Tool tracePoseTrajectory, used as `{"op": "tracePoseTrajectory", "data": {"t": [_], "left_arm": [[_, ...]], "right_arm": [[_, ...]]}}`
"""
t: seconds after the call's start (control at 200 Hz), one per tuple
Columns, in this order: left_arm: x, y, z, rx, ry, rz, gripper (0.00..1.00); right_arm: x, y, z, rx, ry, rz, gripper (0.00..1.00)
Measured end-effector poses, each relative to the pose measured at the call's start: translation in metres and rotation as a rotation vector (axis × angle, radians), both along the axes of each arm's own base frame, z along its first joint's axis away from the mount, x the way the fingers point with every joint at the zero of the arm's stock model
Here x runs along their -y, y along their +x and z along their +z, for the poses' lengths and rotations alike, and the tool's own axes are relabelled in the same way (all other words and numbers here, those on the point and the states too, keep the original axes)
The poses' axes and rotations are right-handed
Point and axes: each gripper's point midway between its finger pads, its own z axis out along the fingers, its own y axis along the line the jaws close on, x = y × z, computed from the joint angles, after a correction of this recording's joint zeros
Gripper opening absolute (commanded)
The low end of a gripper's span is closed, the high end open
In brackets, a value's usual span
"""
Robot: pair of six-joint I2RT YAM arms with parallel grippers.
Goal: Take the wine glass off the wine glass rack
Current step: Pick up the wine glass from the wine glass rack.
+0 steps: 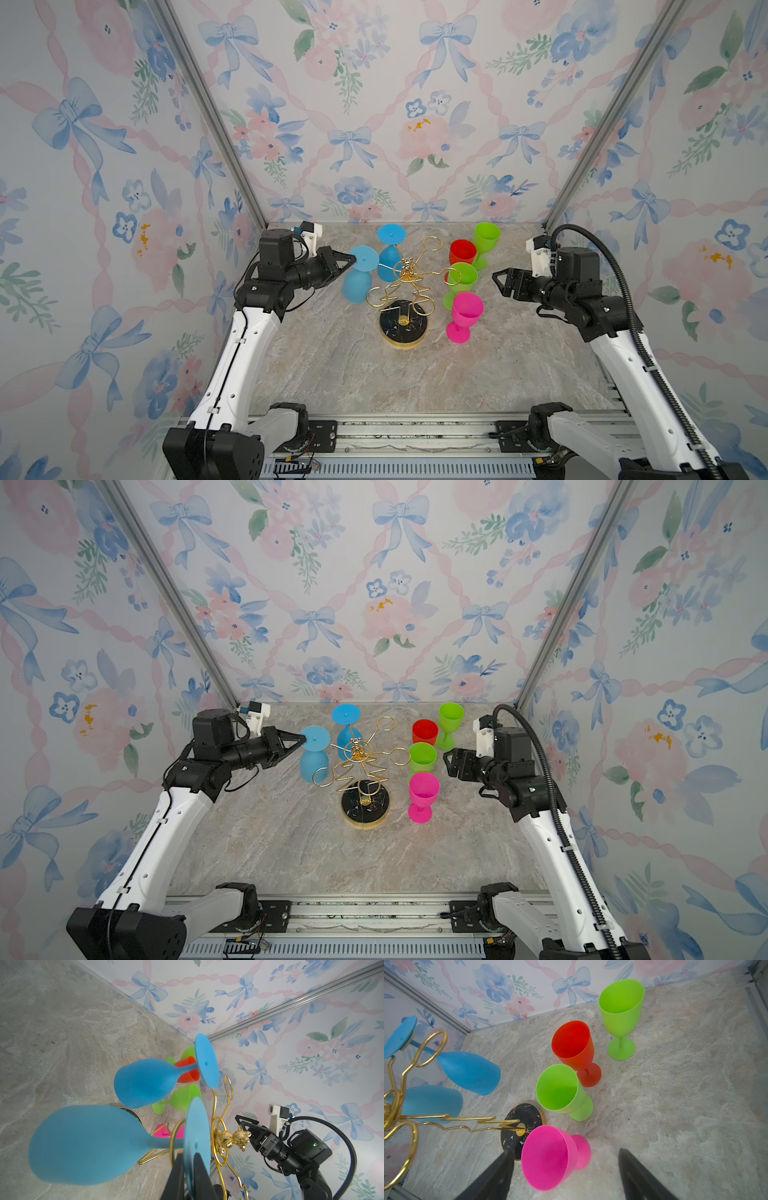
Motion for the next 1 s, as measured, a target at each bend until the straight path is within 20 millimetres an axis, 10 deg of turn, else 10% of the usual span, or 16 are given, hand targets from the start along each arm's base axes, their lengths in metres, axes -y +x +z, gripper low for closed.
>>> {"op": "tracePoseTrajectory", "data": {"t": [1.0], "left_arm": [[0.028,0.009,0.011,-0.002,-0.024,-0.106,0.0]], "right_arm": [[0.001,-0.004,-0.005,-0.001,0.0,-0.006,0.82]]}}
